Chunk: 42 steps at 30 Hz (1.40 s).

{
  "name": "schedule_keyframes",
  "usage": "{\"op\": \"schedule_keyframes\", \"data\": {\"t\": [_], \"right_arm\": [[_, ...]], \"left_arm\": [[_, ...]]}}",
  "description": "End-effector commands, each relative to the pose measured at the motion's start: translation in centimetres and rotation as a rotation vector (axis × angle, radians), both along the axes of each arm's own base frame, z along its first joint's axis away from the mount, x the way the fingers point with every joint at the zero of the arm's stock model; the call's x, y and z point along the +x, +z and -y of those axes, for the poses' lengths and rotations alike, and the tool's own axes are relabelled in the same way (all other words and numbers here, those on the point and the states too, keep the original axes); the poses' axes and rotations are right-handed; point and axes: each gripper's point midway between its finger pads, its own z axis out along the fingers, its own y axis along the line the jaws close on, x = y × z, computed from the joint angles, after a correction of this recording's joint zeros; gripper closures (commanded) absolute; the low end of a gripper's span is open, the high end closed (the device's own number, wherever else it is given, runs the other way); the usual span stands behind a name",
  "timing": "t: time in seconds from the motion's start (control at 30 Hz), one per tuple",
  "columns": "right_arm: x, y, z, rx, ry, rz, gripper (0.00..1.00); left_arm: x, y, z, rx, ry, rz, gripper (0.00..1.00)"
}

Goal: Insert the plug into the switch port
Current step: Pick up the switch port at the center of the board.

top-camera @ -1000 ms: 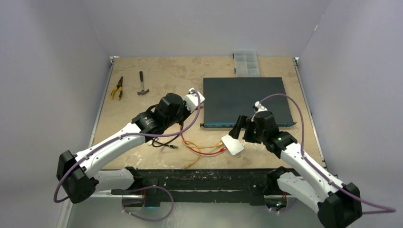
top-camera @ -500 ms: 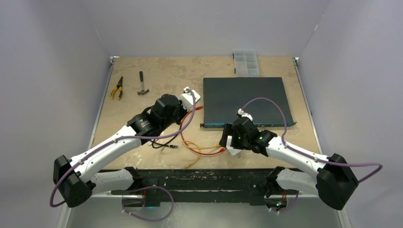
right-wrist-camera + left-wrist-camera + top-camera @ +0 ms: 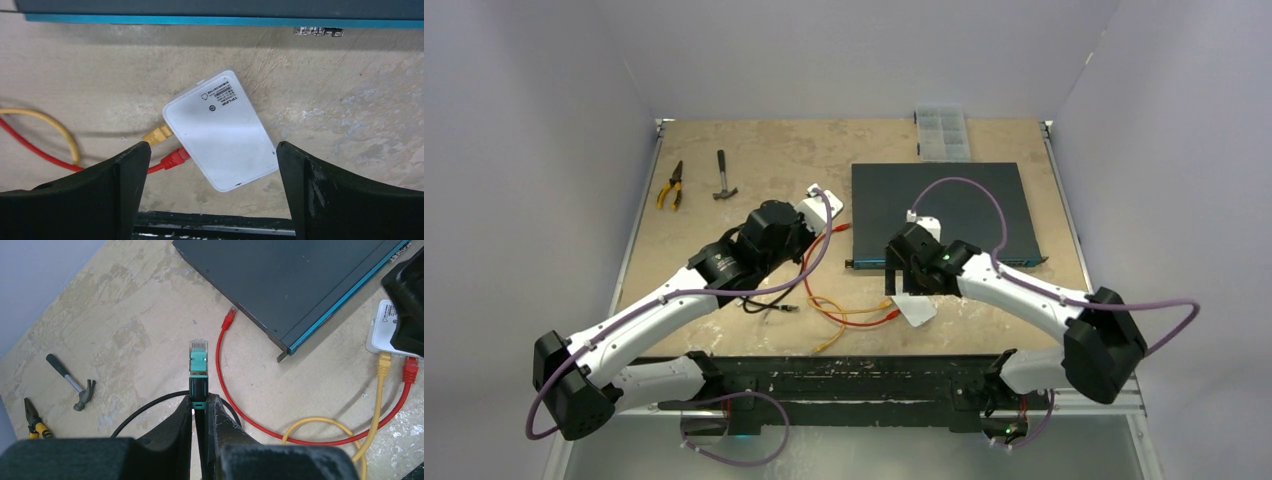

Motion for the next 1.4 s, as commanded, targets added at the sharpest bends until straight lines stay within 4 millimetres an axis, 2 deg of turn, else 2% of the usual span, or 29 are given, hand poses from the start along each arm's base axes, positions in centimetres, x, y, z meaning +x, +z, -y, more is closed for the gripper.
{"op": "schedule_keyframes", "data": {"t": [0.0,0.1,0.33,0.53,0.73,0.9,1.13,1.37], "right_arm": [[-0.4,-1.8,1.6,-0.166,0.095,-0.086,0.01],[0.1,-2.8,1.4,-0.176,0.121,-0.104,0.01],[1.0,-3.6,0.1,-0.132,0.211,-0.117,0.03],[0.4,-4.3,0.4,-0.143,0.228,-0.157,0.06],[-0.5,-4.2,0.6,-0.130,0.252,-0.176,0.07],[-1.1,-5.2,0.9,-0.146,0.251,-0.212,0.07],[-0.8,-5.8,1.0,-0.151,0.228,-0.204,0.11],[-0.3,-6.1,0.8,-0.144,0.224,-0.193,0.20]], "left_arm": [[0.1,1.2,-0.2,-0.036,0.016,0.031,1.00],[0.0,1.1,-0.4,-0.037,0.018,0.034,1.00],[0.1,0.9,-0.3,-0.032,0.017,0.032,1.00],[0.2,0.4,-0.2,-0.022,0.014,0.024,1.00],[0.1,0.2,-0.1,-0.021,0.010,0.019,1.00],[0.1,0.2,0.1,-0.023,0.004,0.017,1.00],[0.0,0.3,0.1,-0.026,0.000,0.020,1.00],[0.1,0.2,0.0,-0.025,0.001,0.021,1.00]]}}
